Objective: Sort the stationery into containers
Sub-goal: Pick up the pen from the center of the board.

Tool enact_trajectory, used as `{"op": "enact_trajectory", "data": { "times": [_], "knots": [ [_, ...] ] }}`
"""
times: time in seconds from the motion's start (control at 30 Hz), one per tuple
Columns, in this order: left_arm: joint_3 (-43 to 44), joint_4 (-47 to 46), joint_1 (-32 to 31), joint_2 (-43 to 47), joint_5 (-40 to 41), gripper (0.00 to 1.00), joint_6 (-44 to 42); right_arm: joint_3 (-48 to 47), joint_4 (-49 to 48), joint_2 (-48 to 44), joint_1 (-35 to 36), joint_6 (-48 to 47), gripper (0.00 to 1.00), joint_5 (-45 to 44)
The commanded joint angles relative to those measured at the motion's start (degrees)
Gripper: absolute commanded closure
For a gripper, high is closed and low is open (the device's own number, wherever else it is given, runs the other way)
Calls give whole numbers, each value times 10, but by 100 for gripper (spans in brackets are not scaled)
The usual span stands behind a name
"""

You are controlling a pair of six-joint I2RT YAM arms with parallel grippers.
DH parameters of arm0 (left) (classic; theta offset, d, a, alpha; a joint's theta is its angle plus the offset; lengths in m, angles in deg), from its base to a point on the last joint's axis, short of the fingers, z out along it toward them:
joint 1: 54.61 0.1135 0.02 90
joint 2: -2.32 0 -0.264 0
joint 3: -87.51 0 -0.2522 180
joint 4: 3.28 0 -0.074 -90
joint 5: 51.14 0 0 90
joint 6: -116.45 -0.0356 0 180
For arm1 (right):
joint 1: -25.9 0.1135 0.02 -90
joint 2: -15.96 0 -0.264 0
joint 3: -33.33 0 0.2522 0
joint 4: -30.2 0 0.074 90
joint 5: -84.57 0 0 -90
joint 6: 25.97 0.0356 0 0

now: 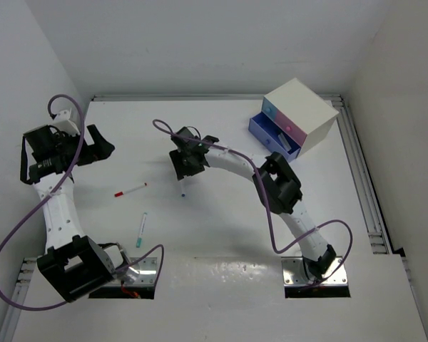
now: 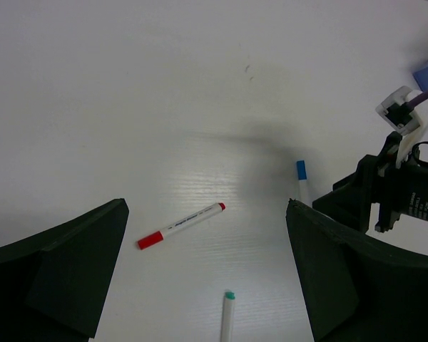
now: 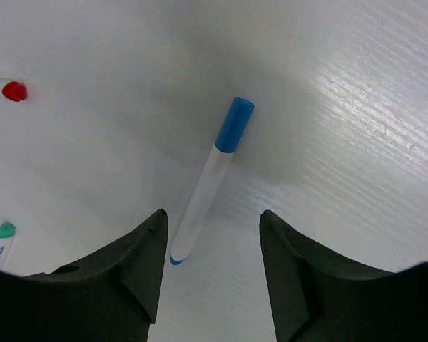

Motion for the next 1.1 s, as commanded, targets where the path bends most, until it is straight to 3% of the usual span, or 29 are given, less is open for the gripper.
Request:
{"op": "enact_trajectory", "data": {
  "times": [0.0,0.27,0.4,0.43,0.6,0.77,1.07],
  "knots": [
    [-5,-3,12,11,-1,0,-11,-24,-22,7,15,-17,47,-18],
    [-5,10,26,16,-1,0,-33,-36,-22,44,47,-60,52,-117],
    [-6,15,33,18,-1,0,-35,-21,-20,47,41,-54,66,-105],
    [-6,16,34,18,-3,0,-35,-14,-19,47,36,-54,79,-99],
    [4,19,39,16,-10,0,-53,11,5,47,7,-48,100,-43],
    [13,23,40,13,-14,0,-60,91,10,-4,-41,-99,100,-31],
    [3,5,35,-1,-101,0,-71,261,-42,-221,-176,-401,100,-59]
  ]
}}
